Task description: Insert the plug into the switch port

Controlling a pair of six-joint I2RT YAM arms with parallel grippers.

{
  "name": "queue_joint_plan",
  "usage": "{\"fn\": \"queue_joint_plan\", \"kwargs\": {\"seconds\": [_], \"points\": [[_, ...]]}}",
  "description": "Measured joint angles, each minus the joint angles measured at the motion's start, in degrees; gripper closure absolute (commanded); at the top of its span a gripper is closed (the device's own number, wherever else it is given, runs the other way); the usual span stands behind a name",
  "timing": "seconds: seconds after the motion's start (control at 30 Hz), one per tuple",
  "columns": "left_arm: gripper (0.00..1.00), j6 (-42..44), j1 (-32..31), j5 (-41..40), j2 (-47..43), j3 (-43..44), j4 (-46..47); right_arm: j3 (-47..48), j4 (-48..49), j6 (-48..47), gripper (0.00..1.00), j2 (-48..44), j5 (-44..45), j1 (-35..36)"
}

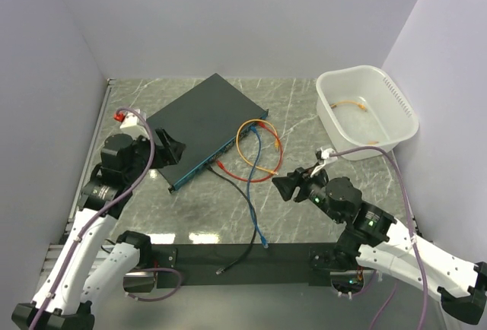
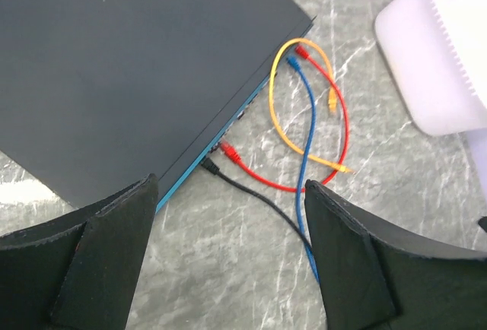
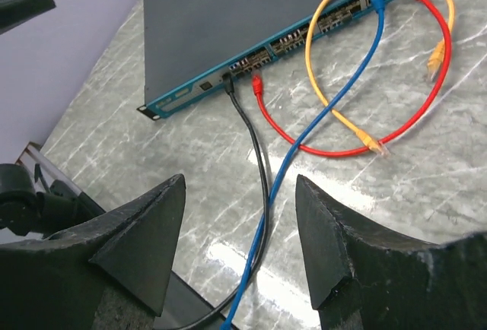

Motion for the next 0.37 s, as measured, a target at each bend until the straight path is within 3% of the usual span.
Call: {"fn": "queue_joint_plan", "kwargs": {"seconds": [0.13,0.27,0.33,0.37], "points": [[0.18,0.15,-0.13,-0.07,1.14,-0.15,-0.66,-1.77,-1.77,1.22,0.33,-3.1,-0.44,0.0],[0.17,0.17,-0.35,-0.11,1.31,-0.17,-1.2,-2.99,-2.14,1.7,0.44,-5.38,-1.97,0.0],[0.17,0.17,-0.35,-0.13,0.87,-0.17,-1.25,-3.91,-1.55,1.75,0.43,-6.1,-3.72,0.0],[0.17,0.17,-0.35,-0.17,0.55,-0.17,-1.22,-4.42,-1.36,1.73,0.37,-6.56,-4.26,0.0]]}}
